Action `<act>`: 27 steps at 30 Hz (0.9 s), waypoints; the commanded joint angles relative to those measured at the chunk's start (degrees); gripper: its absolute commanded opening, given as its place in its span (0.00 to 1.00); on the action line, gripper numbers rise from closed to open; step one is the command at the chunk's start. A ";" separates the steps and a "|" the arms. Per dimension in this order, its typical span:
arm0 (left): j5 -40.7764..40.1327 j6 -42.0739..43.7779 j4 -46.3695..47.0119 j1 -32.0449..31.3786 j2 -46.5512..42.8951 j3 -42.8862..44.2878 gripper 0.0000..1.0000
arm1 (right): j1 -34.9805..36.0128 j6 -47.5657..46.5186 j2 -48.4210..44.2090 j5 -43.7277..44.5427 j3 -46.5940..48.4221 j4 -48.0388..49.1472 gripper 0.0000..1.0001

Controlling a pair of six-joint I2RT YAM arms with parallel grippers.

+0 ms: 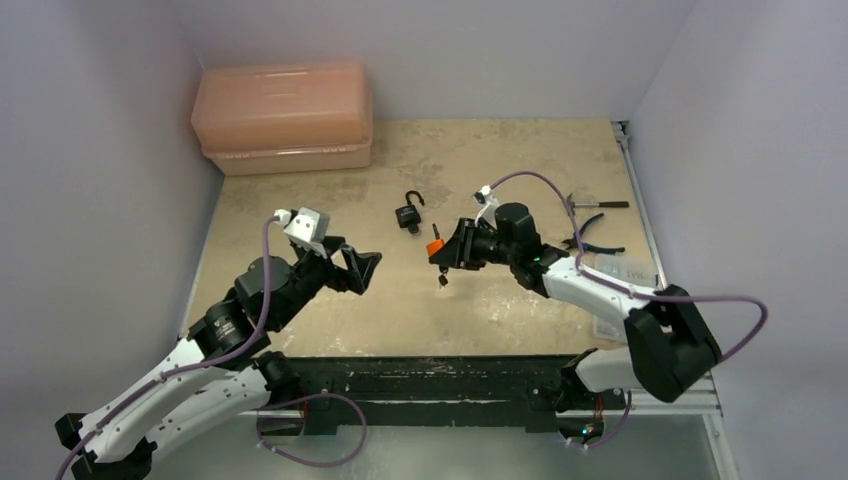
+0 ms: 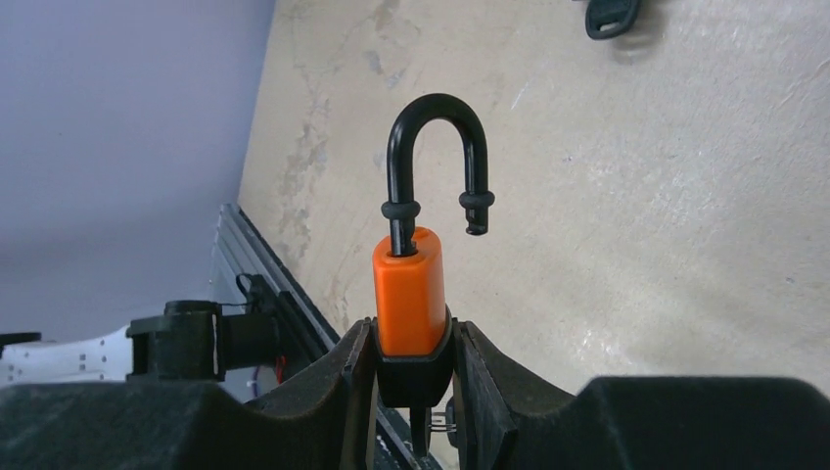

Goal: Unlock with the key

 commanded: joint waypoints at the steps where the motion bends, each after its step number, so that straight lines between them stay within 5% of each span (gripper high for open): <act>1: -4.41 -2.21 -0.54 -0.04 -1.19 -3.32 0.88 | 0.14 6.62 6.59 -4.15 1.43 11.10 0.00; 13: -2.67 -1.17 0.35 -0.04 1.30 -3.21 0.88 | 1.83 17.72 26.87 -11.86 6.51 25.49 0.00; 27: -1.62 -0.47 1.07 0.02 0.86 -3.58 0.87 | 3.80 27.22 42.31 -15.32 13.73 29.93 0.00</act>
